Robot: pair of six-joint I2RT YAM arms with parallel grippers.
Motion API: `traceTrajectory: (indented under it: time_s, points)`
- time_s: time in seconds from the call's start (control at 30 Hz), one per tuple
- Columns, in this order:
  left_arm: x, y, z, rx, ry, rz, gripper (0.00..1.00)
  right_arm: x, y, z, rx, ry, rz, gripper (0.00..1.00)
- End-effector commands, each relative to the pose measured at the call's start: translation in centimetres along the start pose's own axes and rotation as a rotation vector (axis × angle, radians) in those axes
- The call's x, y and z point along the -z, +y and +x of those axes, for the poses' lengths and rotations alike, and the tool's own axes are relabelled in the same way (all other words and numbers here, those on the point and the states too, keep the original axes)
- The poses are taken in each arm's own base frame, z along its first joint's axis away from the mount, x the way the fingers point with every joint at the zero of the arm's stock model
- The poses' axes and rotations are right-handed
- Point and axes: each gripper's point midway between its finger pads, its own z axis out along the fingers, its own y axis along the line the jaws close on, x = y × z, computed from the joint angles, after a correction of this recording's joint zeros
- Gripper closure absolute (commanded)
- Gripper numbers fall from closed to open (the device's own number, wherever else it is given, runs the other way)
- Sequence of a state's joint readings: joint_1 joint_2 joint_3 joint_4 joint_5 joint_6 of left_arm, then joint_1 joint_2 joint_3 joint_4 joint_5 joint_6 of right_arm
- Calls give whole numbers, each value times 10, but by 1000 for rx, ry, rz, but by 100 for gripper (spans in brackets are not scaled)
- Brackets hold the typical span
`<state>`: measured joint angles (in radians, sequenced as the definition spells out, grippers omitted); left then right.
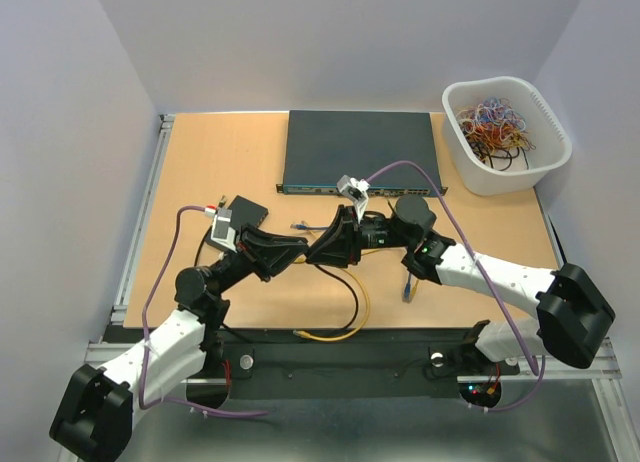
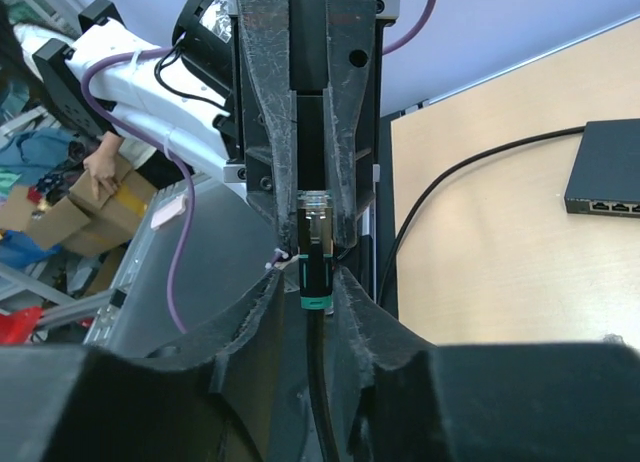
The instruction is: Insert the plug into the switch port
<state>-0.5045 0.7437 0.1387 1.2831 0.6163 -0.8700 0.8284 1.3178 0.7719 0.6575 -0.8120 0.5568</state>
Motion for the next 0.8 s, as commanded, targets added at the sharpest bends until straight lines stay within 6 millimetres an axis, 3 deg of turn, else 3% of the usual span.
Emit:
traceTrajectory:
  time_s: [0.0,0.17,0.23,0.37,0.43,0.5,0.53,0.57,0.63,0.77]
  points:
    - [7,-59,-39,-187,-181,232,100,-6,15,-26,81,-61,-39,70]
    - [8,-54,-38,-188,-185,207,100,-5,13,-25,80,-65,-31,87]
    - [8,-50,-38,-186,-188,187,100,-5,12,-26,78,-73,-18,97]
    - [10,-42,-33,-175,-172,149,100,-2,11,-27,82,-89,1,100]
    - [10,-29,-28,-161,-151,87,99,-1,11,-28,82,-96,11,100]
    - [7,-10,-25,-167,-130,-5,90,0,8,-28,87,-102,32,99]
    - [3,-1,-38,-178,-160,-73,85,0,6,-29,87,-102,45,100]
    - [6,29,-23,-129,-87,-211,70,1,1,-25,73,-88,70,100]
    - [11,61,-23,-145,-54,-392,53,3,-11,-21,70,-76,130,100]
    - [25,97,-26,-126,-69,-595,35,8,-34,-16,67,-70,256,100]
